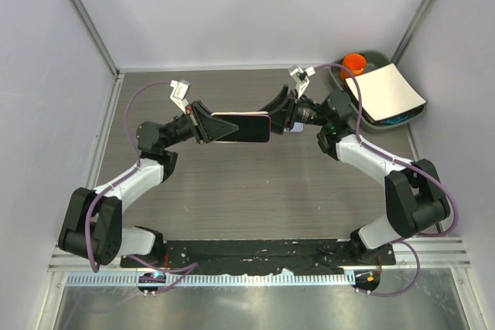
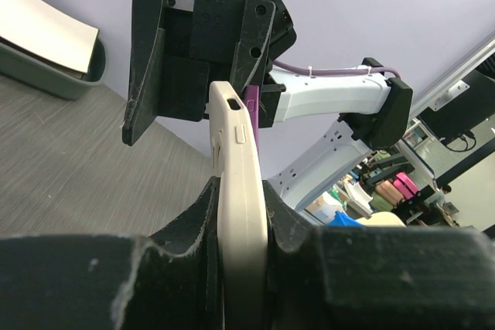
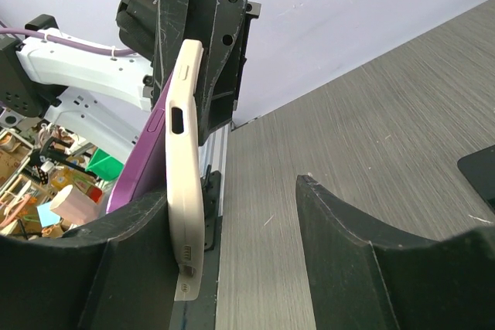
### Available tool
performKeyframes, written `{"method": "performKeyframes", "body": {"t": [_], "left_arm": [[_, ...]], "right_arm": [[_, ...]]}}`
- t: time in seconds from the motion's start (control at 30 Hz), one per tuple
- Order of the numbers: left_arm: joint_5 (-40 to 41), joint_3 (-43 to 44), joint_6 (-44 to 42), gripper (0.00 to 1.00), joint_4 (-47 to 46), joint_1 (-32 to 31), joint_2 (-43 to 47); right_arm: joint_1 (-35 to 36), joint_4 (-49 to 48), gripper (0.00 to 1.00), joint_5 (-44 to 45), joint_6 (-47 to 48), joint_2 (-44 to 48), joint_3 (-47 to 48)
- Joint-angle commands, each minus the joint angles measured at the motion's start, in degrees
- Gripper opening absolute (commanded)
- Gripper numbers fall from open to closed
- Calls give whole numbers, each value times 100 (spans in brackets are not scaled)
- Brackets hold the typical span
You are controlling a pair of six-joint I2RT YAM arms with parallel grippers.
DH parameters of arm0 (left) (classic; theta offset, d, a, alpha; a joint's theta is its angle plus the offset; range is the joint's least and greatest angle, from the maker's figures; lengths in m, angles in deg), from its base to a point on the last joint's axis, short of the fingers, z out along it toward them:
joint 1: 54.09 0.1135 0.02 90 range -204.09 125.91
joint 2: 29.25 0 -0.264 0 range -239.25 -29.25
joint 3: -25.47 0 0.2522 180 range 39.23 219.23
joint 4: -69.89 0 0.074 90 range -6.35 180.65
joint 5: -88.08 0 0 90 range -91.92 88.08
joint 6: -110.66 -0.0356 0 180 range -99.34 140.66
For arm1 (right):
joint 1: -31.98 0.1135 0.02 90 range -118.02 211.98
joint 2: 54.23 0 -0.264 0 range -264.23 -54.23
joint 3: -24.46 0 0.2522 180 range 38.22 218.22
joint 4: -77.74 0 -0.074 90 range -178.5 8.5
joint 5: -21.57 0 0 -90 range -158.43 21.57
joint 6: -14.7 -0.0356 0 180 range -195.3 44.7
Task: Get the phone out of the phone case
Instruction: Remove the phone case from the phone.
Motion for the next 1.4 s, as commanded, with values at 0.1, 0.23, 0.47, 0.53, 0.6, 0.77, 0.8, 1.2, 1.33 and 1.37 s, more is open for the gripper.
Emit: {"method": "performKeyframes", "body": {"t": [0.1,0.23,0.47,0.53,0.6,0.77,0.8,1.2,1.33,1.37], "left_arm": [[897,175,44,0,-873,7,223],[941,157,44,0,-890,42,240],[950,140,35,0,-899,69,258],[941,131,35,0,-908,77,249],[959,122,26,0,-899,69,240],[985,96,0,0,-908,77,258],[985,105,-18,0,-891,86,266],[810,122,-720,34,-13,121,293],[757,157,-1160,55,558,174,302],[757,175,-1265,58,638,191,310]], "right_arm": [[328,-55,61,-254,147,-145,49],[424,-46,61,-298,138,-242,57],[548,-335,61,-254,-177,-444,84],[548,-590,60,-263,-432,-488,92],[556,-809,58,-298,-616,-523,84],[592,-907,38,-369,-731,-576,84],[600,-959,34,-377,-758,-585,84],[504,-680,1,-316,-969,-400,189],[346,32,1,-298,-776,-374,391],[302,233,1,-316,-741,-383,417]]}}
